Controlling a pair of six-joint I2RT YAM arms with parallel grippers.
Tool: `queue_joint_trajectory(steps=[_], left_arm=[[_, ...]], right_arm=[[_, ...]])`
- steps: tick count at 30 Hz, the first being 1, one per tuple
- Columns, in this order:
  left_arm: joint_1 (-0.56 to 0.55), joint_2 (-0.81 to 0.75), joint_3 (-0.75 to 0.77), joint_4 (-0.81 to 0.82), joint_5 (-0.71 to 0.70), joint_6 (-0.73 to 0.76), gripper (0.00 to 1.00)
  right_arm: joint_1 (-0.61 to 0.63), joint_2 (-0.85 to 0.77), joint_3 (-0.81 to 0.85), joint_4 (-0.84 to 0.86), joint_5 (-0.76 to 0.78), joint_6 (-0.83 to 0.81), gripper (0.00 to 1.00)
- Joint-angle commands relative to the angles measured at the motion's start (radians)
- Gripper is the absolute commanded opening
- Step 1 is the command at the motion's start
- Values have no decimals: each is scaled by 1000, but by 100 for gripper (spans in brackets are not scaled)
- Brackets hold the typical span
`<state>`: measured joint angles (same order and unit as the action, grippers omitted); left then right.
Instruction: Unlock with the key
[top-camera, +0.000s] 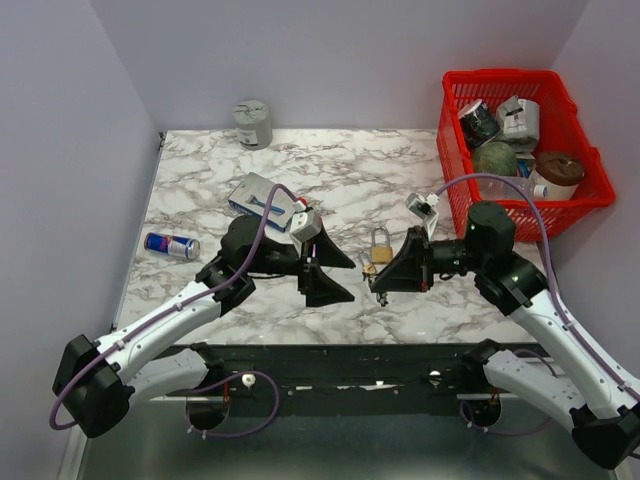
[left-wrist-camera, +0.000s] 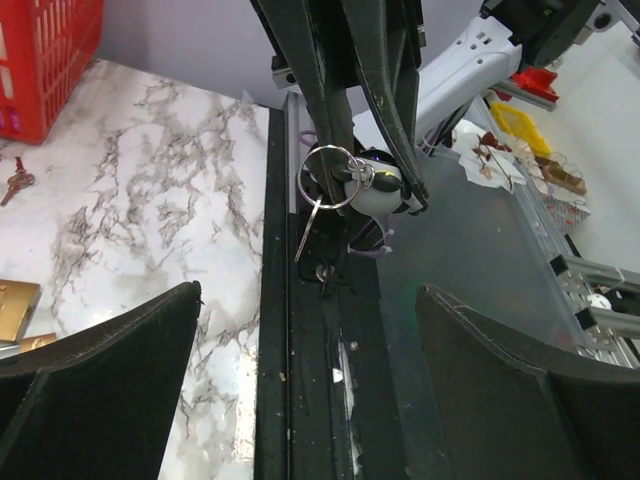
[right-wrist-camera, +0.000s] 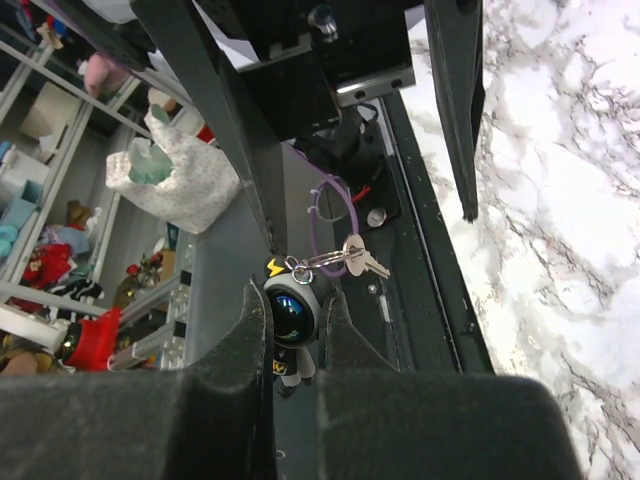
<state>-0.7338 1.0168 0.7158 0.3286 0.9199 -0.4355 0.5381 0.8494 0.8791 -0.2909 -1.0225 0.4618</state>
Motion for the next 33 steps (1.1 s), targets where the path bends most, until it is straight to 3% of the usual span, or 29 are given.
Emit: queue_joint_trajectory(steps=[1,5,16,18,29,33], left_arm=[[-30,11,-32,138,7,-32,93],[-47,12,-64,246,-24,-88,88],[-55,39,-70,346,-105,-134,81],[-59,46,-65,354,-102,-143,76],[-82,62,-61,368,-89,-163,70],[-84,62,-61,372,-88,-167,61]], right_arm=[[11,-24,-32,130,-57,95,1],[13,-44,-63,219,-73,158,1],[19,-49,-89,274,-70,207,1],[20,-47,-94,282,-71,219,1],[28,-42,-104,341,-77,244,1],[28,-42,-112,341,-74,241,1]])
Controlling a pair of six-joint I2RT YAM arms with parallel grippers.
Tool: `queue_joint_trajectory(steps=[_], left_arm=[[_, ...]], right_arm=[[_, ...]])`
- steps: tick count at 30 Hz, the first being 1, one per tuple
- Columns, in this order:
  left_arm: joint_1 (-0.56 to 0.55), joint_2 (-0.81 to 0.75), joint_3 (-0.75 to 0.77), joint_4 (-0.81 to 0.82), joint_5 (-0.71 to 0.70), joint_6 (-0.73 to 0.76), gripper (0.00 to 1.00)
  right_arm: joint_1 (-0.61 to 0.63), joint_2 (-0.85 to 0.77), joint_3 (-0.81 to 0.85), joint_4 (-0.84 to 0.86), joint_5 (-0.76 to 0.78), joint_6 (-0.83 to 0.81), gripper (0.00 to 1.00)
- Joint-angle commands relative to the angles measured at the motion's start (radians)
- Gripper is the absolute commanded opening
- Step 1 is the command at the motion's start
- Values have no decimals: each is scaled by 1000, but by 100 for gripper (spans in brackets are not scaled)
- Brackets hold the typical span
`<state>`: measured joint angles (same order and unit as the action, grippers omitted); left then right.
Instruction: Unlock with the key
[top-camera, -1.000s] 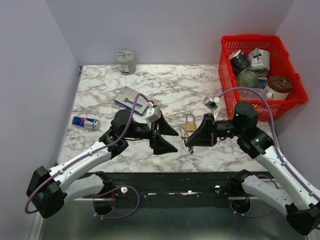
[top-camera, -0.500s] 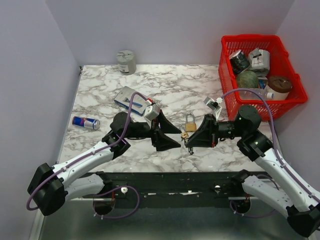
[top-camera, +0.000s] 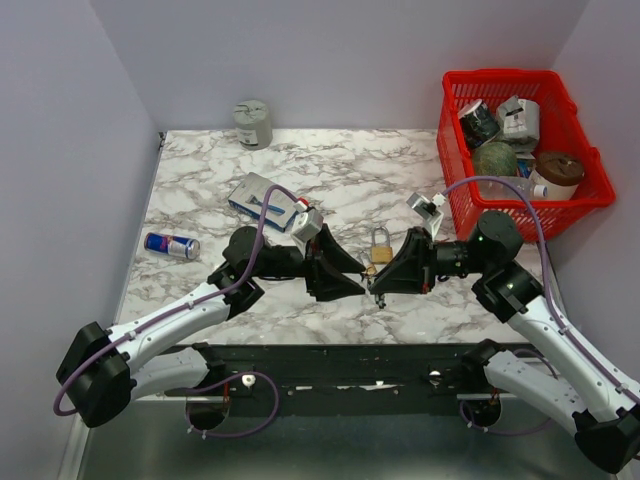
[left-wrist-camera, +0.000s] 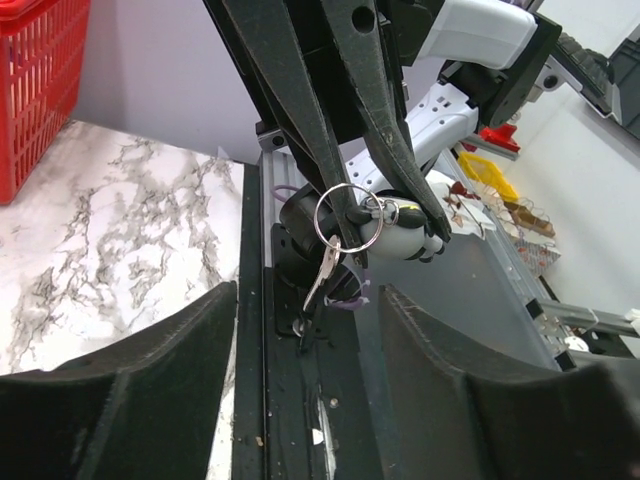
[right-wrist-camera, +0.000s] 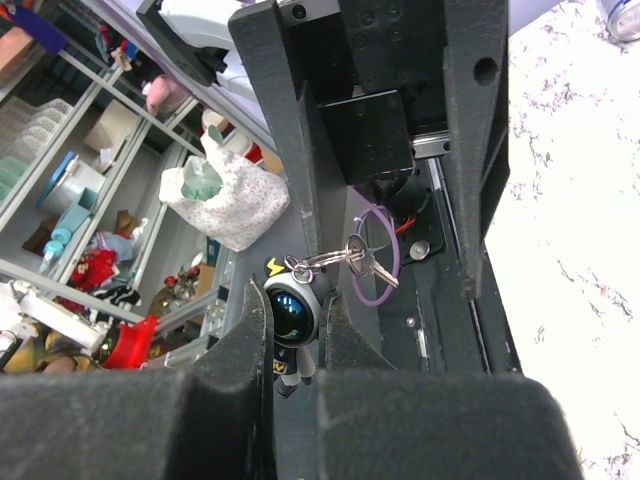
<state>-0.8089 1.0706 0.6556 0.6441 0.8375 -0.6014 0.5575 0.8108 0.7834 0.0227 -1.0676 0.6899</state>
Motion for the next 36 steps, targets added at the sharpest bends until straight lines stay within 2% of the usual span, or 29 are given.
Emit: queue_joint_trajectory(steps=[1,5,6,8,9,11,12,14,15,19,22,23,26,27,29,31,34,36], left_arm=[[-9,9,-1,58,-6,-1,60],[-9,9,-1,58,-9,-5,50],[-9,11,-1,58,-9,-3,41],[-9,6,-1,54,-12,-1,31],[-9,6,-1,49,-15,2,22],[-9,5,1,37,-17,5,12],[-10,2,1,31,-17,8,0],[-9,-4,10,-9,-18,35,0],[-9,-17,16,-38,-18,54,0],[-9,-61,59,-304,-54,204,0],[-10,-77,101,-482,-63,331,0],[-12,-78,116,-516,-66,385,0],[-21,-75,139,-618,-75,440,0],[-22,-67,145,-633,-55,459,0],[-26,-55,171,-690,-32,482,0],[-26,-35,190,-753,-11,520,0],[-26,-23,207,-790,11,540,0],[-26,-20,210,-794,31,543,0]], right_arm=[[10,-1,-19,28,-29,13,1],[10,2,-24,28,-28,13,1],[10,5,-24,25,-28,13,1],[10,4,-23,23,-28,11,1],[12,4,-23,20,-26,10,1],[12,2,-23,14,-22,5,1],[12,-1,-23,0,-20,-3,1],[10,-7,-16,-20,-11,-22,1],[10,-13,-4,-102,10,-59,1],[12,-42,45,-317,98,-193,2],[10,-64,94,-484,213,-302,20],[10,-67,106,-521,244,-325,38],[12,-61,143,-624,351,-403,65],[15,-59,149,-641,383,-429,67],[24,-58,158,-641,409,-449,72],[48,-56,163,-621,432,-469,72],[100,-44,163,-583,478,-492,69],[148,-22,159,-557,523,-509,62]])
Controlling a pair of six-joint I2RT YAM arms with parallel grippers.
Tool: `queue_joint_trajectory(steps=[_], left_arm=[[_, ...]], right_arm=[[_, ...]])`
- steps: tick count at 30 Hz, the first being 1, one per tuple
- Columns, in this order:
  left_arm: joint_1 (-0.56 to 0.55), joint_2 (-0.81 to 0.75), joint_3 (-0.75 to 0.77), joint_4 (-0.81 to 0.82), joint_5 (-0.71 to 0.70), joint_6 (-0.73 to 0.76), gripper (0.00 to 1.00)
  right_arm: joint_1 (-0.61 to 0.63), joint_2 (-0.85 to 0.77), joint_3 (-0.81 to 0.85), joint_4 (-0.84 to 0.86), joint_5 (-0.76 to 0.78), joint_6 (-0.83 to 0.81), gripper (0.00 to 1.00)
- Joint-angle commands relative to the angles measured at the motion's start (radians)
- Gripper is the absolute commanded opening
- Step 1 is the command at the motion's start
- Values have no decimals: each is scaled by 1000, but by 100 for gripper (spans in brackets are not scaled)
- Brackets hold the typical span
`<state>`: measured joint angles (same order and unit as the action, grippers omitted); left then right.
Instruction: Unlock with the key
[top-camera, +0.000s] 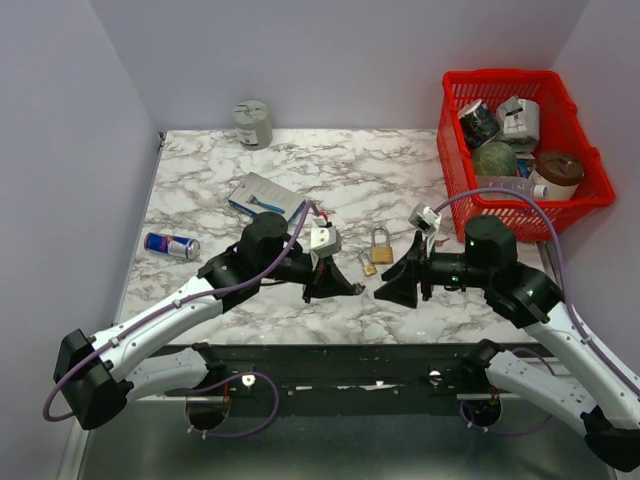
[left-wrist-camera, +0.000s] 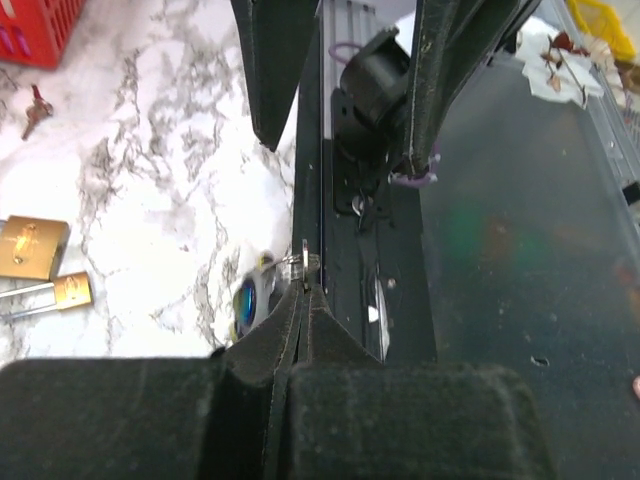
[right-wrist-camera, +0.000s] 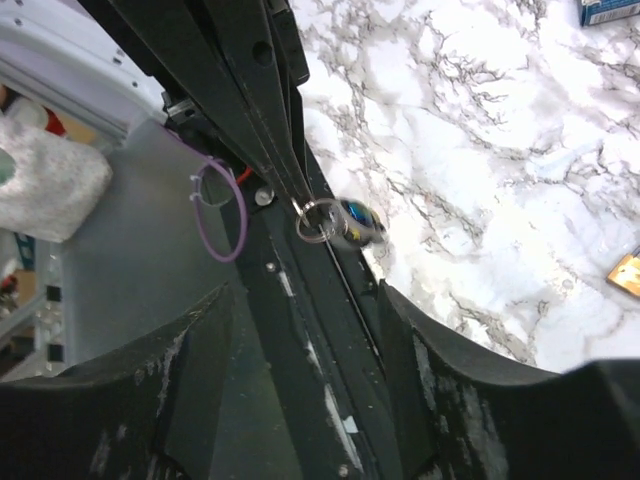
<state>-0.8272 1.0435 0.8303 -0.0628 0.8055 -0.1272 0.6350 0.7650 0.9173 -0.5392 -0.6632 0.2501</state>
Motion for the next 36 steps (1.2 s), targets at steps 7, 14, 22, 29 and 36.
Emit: queue_joint_trajectory(steps=[7,14,22,29,36], left_arm=[[-9,18,53,-135,87,93,0],[-7,20,59,-155,83,104,0],[-9,18,58,-154,81,106,0],[-9,18,53,-138,69,98,0],[-7,9,47,-120,-3,83,0]], right_arm=[[189,95,23,96,224,-106,44],[262,166,49,122,263,-126,36],[275,171,32,148,243,-114,15],[278,177,12,156,208,-109,2],[279,149,-21,174,230,-98,1]])
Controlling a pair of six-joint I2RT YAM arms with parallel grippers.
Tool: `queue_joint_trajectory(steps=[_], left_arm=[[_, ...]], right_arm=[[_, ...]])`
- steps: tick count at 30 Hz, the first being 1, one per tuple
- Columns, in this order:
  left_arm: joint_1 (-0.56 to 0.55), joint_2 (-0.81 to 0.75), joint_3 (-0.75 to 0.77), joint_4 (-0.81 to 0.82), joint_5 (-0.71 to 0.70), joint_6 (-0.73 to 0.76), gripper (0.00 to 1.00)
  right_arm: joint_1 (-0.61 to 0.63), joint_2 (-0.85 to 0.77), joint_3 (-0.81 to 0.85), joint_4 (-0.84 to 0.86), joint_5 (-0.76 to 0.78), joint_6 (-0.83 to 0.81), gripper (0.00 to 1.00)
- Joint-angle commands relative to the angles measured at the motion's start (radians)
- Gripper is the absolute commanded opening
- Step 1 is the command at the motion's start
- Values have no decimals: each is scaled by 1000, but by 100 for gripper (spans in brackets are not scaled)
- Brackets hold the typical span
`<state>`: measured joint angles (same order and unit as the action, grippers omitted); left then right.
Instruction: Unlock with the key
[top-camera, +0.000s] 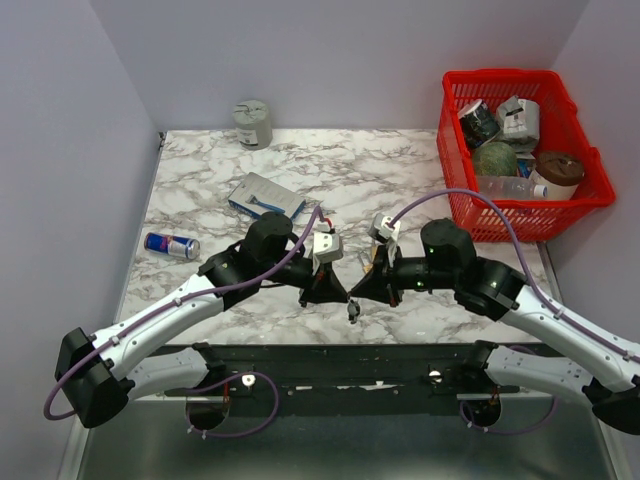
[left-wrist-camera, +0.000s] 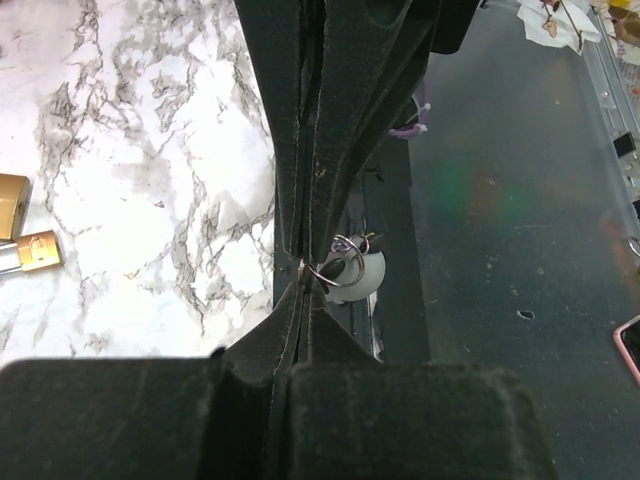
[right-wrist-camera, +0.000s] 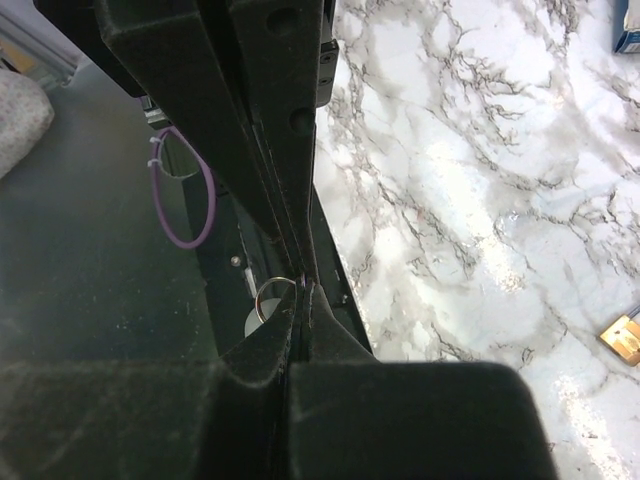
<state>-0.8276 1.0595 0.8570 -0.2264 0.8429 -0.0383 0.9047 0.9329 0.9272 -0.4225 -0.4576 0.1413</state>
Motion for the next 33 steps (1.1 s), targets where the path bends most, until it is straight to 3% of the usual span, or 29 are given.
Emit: queue_joint_trajectory(steps=[1,3,5,6,7,10,14,18,19,22,26,33], left_arm=[[-7,-13,20,47,-66,-11,0],[-7,-19,19,56,-103,-23,0],[-5,-27,22,50,-154,-25,15],[-4,-30,24,45,-174,-26,26],[-1,-38,25,35,-189,-23,48],[8,-59,25,1,-249,-23,73],[19,-88,8,31,-344,-153,77],[21,-75,34,84,-485,-515,77],[22,-57,42,73,-533,-663,77],[35,-14,51,94,-515,-881,76],[36,55,40,107,-461,-1046,77],[36,83,1,121,-432,-1156,76]], right_arm=[[8,-25,-36,63,36,17,1],[8,-51,-54,85,74,23,1],[10,-86,-83,106,103,32,1],[10,-98,-93,119,132,32,1],[8,-109,-112,140,148,34,1],[8,-149,-133,174,198,14,1],[10,-161,-126,171,238,-51,1],[25,-151,-125,168,304,-126,1],[29,-149,-126,177,336,-159,1],[66,-147,-142,217,404,-199,1],[138,-144,-166,271,525,-259,1],[299,-103,-186,323,726,-382,1]])
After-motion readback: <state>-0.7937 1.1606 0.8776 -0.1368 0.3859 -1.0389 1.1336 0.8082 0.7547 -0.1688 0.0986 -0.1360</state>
